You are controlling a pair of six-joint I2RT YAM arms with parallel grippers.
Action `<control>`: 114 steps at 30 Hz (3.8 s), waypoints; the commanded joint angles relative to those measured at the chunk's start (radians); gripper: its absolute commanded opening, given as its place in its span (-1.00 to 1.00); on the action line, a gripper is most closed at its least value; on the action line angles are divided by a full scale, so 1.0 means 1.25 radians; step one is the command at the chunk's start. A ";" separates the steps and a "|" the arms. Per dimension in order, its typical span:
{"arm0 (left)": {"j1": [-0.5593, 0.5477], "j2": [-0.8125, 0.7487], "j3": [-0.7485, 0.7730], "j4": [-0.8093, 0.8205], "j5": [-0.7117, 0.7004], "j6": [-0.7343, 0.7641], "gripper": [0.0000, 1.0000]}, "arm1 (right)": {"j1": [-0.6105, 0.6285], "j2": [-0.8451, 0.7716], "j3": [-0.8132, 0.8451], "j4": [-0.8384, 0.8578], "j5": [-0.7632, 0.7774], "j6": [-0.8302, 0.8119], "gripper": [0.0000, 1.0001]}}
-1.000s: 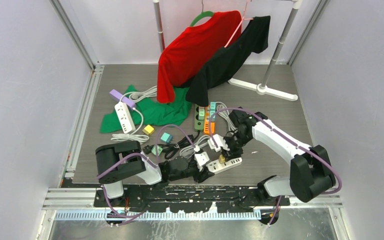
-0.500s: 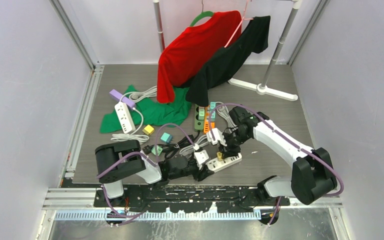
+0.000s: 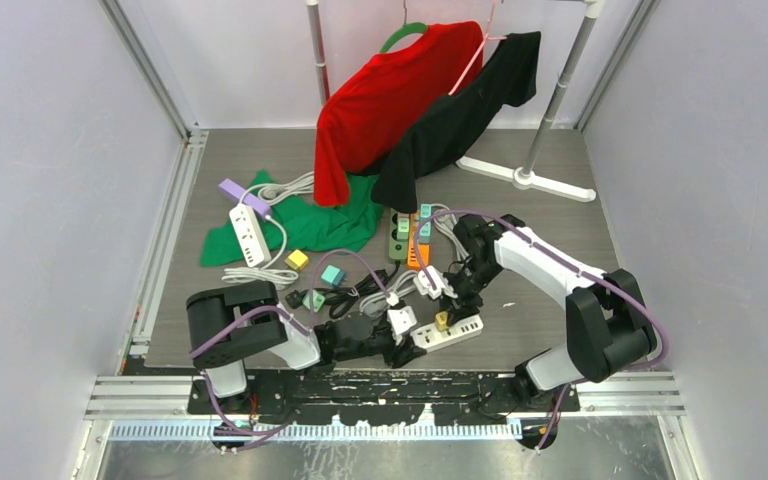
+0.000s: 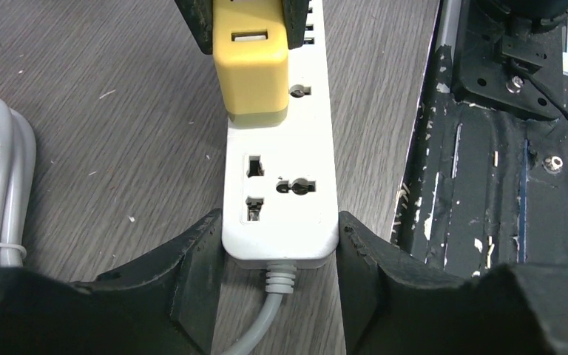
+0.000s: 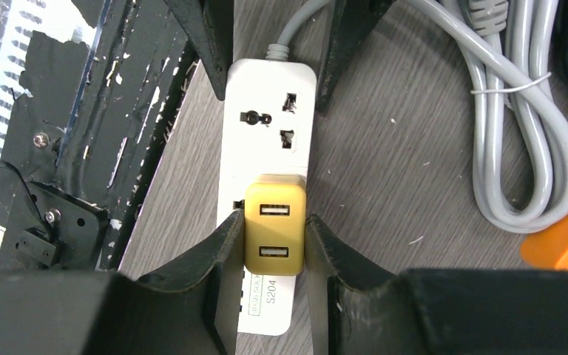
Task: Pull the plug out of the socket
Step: Remove the plug from the socket.
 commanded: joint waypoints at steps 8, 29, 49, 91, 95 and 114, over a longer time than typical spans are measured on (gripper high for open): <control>0.003 -0.055 0.007 0.090 -0.004 0.111 0.43 | 0.028 -0.004 -0.003 -0.042 -0.045 -0.009 -0.98; -0.001 0.125 0.049 0.235 0.046 0.078 0.14 | 0.028 -0.009 -0.004 -0.028 -0.042 0.003 -0.98; -0.033 0.064 0.022 0.141 0.003 0.033 0.48 | 0.029 -0.020 -0.009 0.001 -0.031 0.036 -0.98; -0.012 0.113 0.073 -0.039 -0.023 0.035 -1.00 | 0.016 -0.098 -0.006 0.139 -0.126 0.245 -0.98; -0.006 0.117 0.064 -0.033 -0.020 0.021 -1.00 | -0.060 -0.143 -0.006 0.095 -0.139 0.200 -0.98; 0.000 -0.210 0.122 -0.284 -0.029 -0.036 0.46 | -0.155 -0.146 0.049 0.171 -0.193 0.583 -0.98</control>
